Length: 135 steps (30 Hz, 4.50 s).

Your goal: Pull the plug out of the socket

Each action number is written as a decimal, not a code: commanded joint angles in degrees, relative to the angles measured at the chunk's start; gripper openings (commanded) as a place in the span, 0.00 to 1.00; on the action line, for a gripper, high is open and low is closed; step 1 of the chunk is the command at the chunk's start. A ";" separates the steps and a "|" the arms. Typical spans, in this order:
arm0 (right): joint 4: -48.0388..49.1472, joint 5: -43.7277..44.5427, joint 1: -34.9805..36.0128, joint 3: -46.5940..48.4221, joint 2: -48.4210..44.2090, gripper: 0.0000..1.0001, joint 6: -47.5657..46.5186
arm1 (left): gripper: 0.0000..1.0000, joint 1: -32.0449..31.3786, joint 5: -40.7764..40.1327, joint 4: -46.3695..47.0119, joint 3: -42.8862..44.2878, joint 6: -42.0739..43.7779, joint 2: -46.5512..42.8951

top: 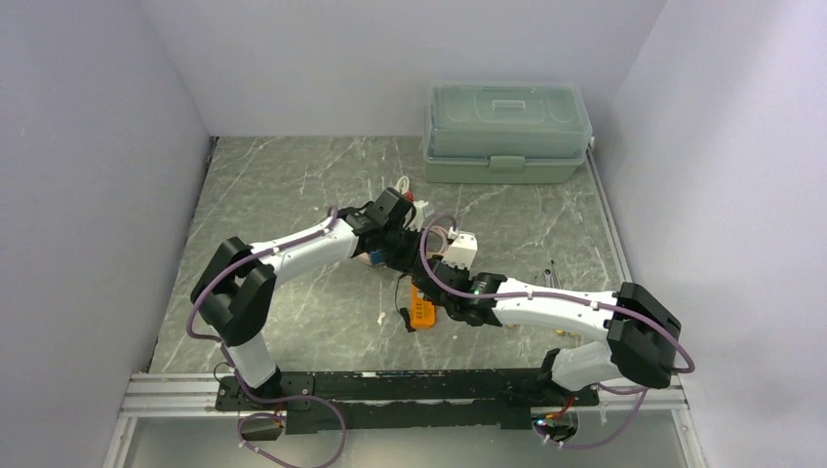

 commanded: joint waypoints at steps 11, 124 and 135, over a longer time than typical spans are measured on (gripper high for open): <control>-1.28 0.55 -0.01 3.59 2.31 0.28 -2.24 | 0.26 -0.60 -4.02 -7.13 -2.76 2.14 4.70; -3.36 9.23 5.42 1.43 -3.54 0.00 0.16 | 0.38 1.91 -0.32 -5.91 -1.66 0.99 8.81; 1.80 5.18 0.49 -4.35 -7.98 0.00 -1.84 | 0.37 1.97 -1.53 -5.95 -1.46 1.35 9.02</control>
